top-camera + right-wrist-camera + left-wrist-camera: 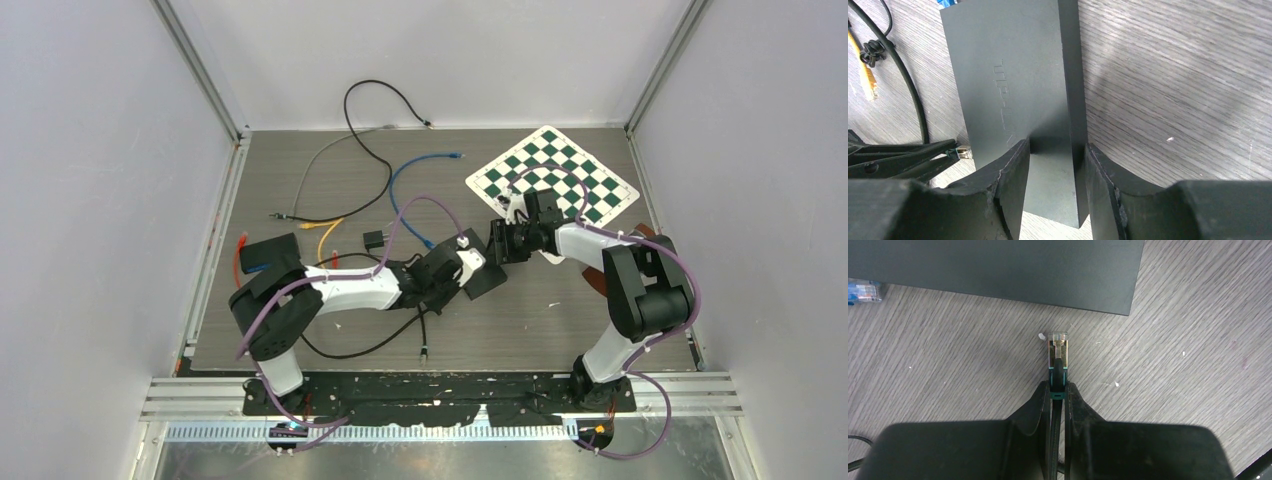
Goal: Insert the plug into the switch port
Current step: Insert the connector into the switch port.
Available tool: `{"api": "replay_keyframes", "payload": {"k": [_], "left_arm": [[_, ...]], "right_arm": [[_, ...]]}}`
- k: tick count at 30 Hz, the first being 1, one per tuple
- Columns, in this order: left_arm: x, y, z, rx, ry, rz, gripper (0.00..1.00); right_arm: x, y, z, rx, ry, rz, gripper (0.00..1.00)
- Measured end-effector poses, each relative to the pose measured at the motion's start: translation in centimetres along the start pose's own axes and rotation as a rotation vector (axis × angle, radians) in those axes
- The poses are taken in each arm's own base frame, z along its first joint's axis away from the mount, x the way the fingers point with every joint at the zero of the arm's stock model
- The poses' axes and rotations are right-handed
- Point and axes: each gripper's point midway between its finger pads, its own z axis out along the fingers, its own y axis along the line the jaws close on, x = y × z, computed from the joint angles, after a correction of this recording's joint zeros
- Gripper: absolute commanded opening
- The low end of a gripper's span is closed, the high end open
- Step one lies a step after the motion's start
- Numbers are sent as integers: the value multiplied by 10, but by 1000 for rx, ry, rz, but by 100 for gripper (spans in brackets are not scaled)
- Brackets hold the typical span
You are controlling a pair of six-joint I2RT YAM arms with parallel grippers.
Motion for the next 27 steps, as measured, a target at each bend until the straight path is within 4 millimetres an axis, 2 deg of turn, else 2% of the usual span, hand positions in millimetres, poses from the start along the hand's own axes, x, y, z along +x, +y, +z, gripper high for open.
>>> {"api": "replay_keyframes", "payload": {"k": [8, 27], "left_arm": [[-6, -2, 1, 4, -7, 8, 0], [-4, -2, 3, 11, -7, 48, 0]], "right_arm": [[2, 3, 0, -36, 0, 6, 46], [3, 9, 2, -88, 1, 6, 45]]}}
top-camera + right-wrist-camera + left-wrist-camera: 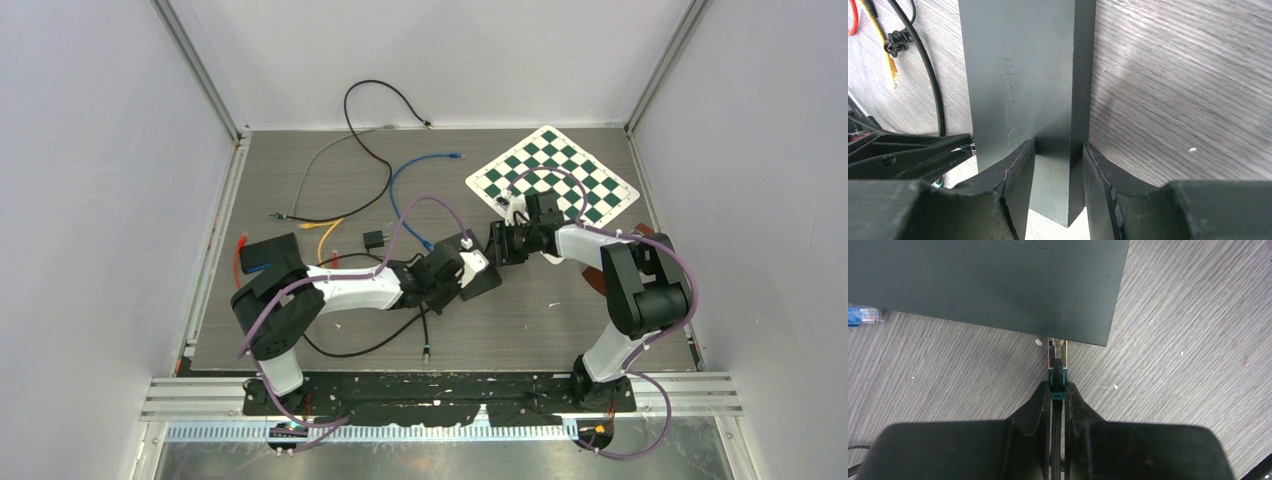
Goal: Insert the plug into the switch port
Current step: Insert the connector into the switch port.
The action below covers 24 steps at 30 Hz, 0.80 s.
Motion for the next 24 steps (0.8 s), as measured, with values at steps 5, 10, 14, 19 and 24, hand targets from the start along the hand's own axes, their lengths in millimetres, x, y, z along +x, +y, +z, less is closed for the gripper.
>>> {"api": "replay_keyframes", "payload": {"k": [5, 10, 14, 19, 24], "left_arm": [[1, 0, 0, 3, 1, 20, 0], [1, -1, 1, 9, -10, 25, 0], [1, 0, 0, 13, -26, 37, 0], [1, -1, 0, 17, -26, 42, 0], [1, -1, 0, 18, -26, 43, 0]], "right_arm": [[-1, 1, 3, -24, -7, -4, 45], [-1, 1, 4, -35, -12, -6, 44], [0, 2, 5, -46, -8, -4, 43], [0, 3, 6, -56, -10, -5, 43], [1, 4, 7, -68, -17, -6, 41]]}}
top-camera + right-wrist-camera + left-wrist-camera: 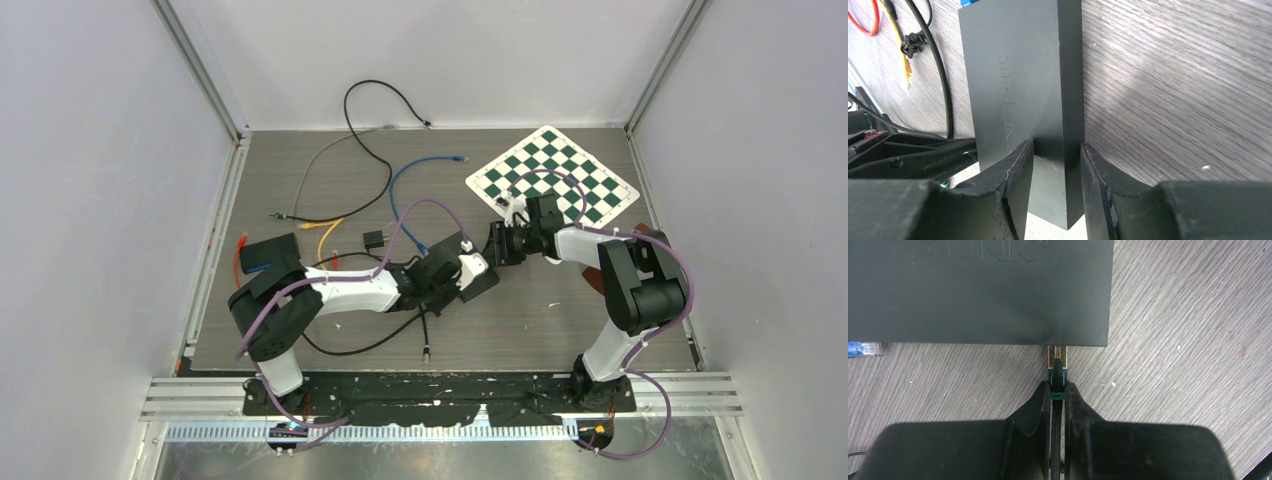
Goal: Insert the plug into the switch port
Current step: Insert the connector into the switch port.
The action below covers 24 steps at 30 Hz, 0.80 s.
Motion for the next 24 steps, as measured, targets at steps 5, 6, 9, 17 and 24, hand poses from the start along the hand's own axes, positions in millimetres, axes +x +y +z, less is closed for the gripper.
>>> {"api": "replay_keyframes", "payload": {"k": [5, 6, 9, 17, 24], "left_arm": [[0, 0, -1, 0, 11, -1, 0], [0, 0, -1, 0, 13, -2, 0], [1, 0, -2, 1, 18, -6, 0], [1, -3, -2, 2, 23, -41, 0], [1, -4, -2, -1, 29, -90, 0]], "right_arm": [[1, 2, 2, -10, -28, 30, 41], [1, 2, 2, -12, -39, 39, 41], [3, 3, 2, -11, -73, 61, 41], [6, 2, 0, 0, -164, 135, 40], [9, 2, -3, 9, -240, 208, 38]]}}
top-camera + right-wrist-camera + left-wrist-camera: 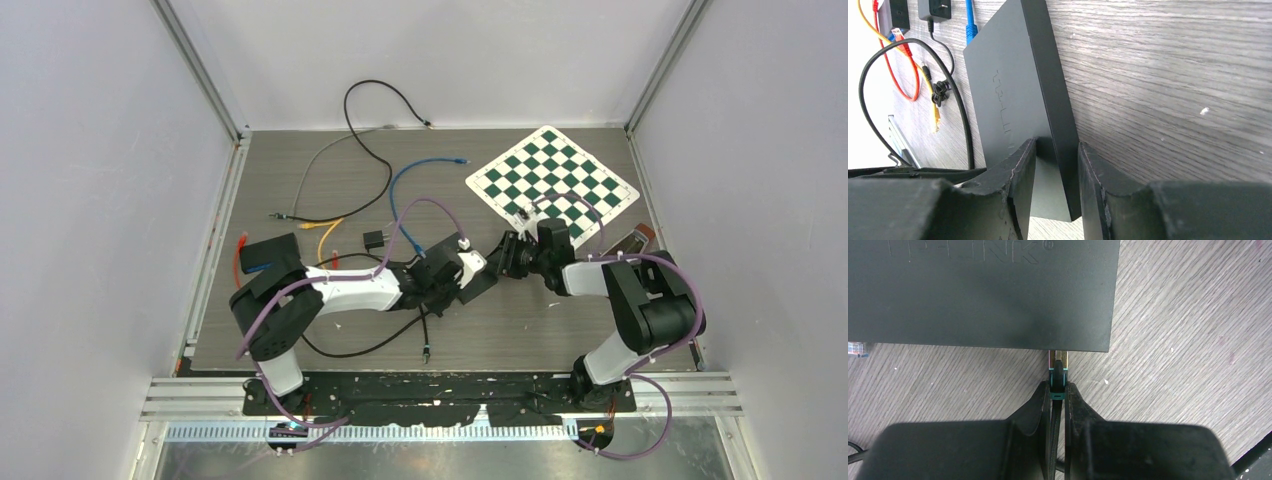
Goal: Insert the plug into the switch port
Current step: Insert the connector into the switch port.
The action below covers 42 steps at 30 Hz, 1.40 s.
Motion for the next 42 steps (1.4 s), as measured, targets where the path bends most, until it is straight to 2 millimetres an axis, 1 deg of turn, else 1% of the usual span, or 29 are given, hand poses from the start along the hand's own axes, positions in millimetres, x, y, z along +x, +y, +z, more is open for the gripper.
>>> {"api": "replay_keyframes", "payload": {"k": [8, 15, 20, 29, 36, 42], "left_arm": [[-1, 3, 1, -20, -9, -3, 0], [-2, 2, 2, 6, -74, 91, 0], [-2, 2, 1, 11, -90, 113, 0], [-1, 0, 2, 11, -70, 29, 0], [-1, -2, 2, 5, -70, -42, 0], [-1, -2, 2, 4, -72, -16, 0]], "right_arm": [[4, -1, -4, 16, -82, 8, 38], [4, 3, 1, 13, -107, -25, 37], [4, 5, 4, 20, -131, -53, 37], [5, 4, 0, 49, -202, -46, 34], [11, 1, -11, 94, -280, 38, 34], [10, 0, -11, 104, -304, 81, 35]]}}
